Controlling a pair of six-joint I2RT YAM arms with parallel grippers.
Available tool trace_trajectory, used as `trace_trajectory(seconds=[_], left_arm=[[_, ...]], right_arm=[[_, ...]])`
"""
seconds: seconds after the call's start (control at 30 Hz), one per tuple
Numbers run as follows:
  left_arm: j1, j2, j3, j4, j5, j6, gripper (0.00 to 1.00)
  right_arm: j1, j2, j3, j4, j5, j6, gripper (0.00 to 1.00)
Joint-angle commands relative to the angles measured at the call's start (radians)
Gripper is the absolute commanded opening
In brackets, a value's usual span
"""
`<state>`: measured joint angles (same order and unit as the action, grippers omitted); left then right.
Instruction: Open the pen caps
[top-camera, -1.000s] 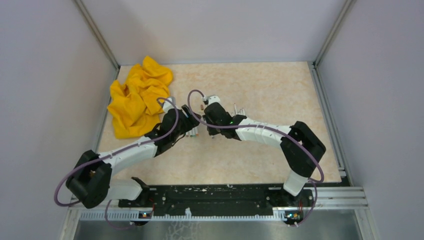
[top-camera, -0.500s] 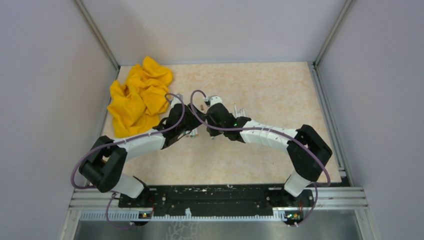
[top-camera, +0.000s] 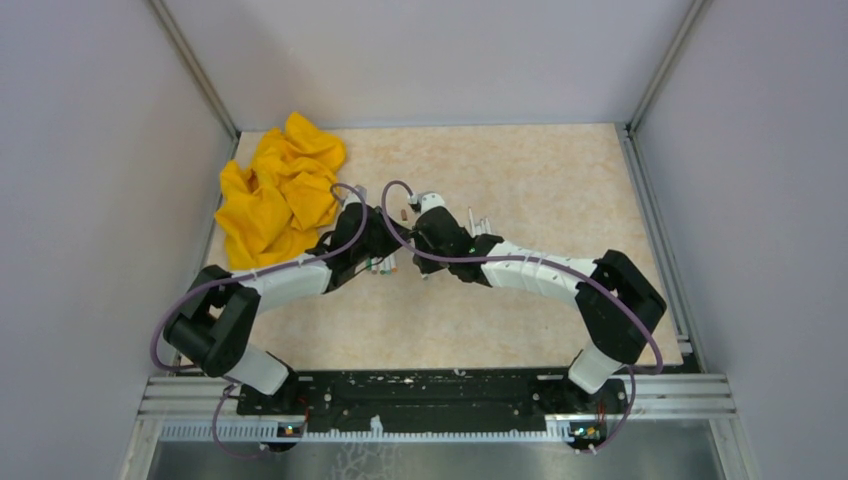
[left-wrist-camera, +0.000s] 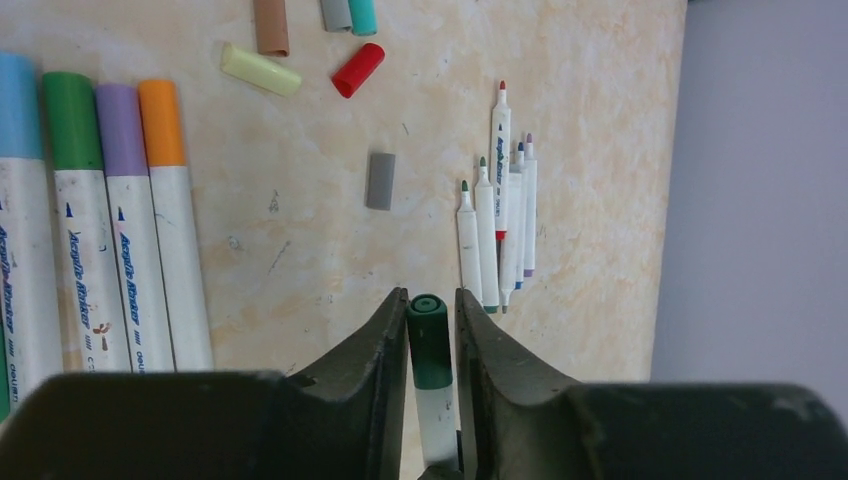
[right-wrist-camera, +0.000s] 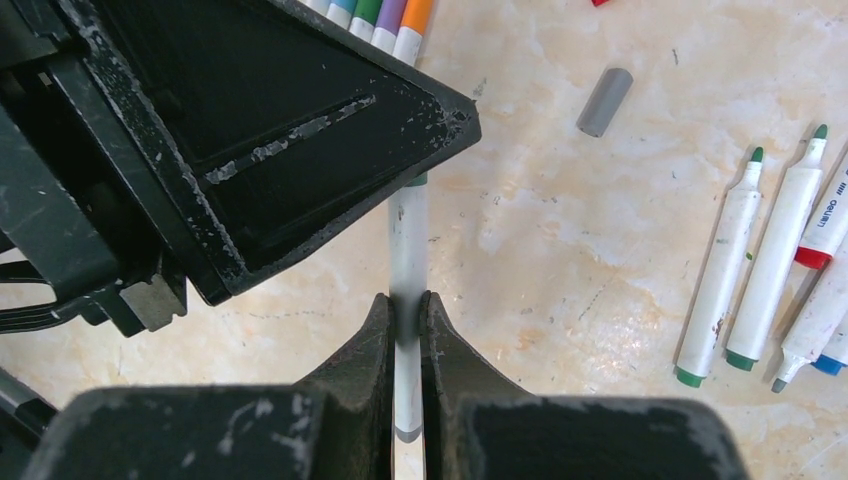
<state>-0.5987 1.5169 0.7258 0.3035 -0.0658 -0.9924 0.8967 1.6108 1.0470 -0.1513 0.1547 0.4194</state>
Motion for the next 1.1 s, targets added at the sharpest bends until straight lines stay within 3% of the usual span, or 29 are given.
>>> trace_trajectory(seconds=[0.0, 0.1, 0.2, 0.33, 0.4, 0.47, 0.73, 0.93, 1.03, 1.07], left_arm=[[0.013, 0.013, 0.03, 0.043, 0.052, -0.018, 0.26], [0.018, 0.018, 0.025, 0.051, 0.061, -0.02, 0.17], [0.022, 0.021, 0.02, 0.065, 0.108, -0.014, 0.0], [0.026, 0.03, 0.016, 0.079, 0.131, -0.006, 0.0], [0.028, 0.035, 0.015, 0.092, 0.148, -0.011, 0.0], [0.028, 0.041, 0.019, 0.103, 0.173, -0.014, 0.0], [0.03, 0.022, 0.012, 0.117, 0.21, -0.032, 0.0], [0.042, 0.008, -0.003, 0.144, 0.247, -0.063, 0.0], [0.044, 0.013, -0.009, 0.164, 0.259, -0.08, 0.0], [0.045, 0.017, -0.011, 0.169, 0.258, -0.086, 0.0]], right_arm=[[0.01, -0.045, 0.003, 0.045, -0.006, -0.013, 0.0], [0.01, -0.045, 0.002, 0.045, -0.005, -0.014, 0.0], [0.011, -0.048, -0.005, 0.048, 0.001, -0.014, 0.0], [0.01, -0.074, -0.036, 0.091, -0.004, -0.02, 0.01], [0.01, -0.08, -0.042, 0.106, -0.009, -0.028, 0.16], [0.01, -0.072, -0.031, 0.102, -0.009, -0.036, 0.23], [0.007, -0.028, -0.007, 0.116, 0.002, -0.046, 0.25], [-0.006, -0.006, -0.007, 0.135, -0.002, -0.046, 0.22], [-0.015, 0.004, -0.008, 0.139, -0.001, -0.044, 0.0], [-0.018, 0.006, -0.011, 0.137, 0.001, -0.045, 0.0]])
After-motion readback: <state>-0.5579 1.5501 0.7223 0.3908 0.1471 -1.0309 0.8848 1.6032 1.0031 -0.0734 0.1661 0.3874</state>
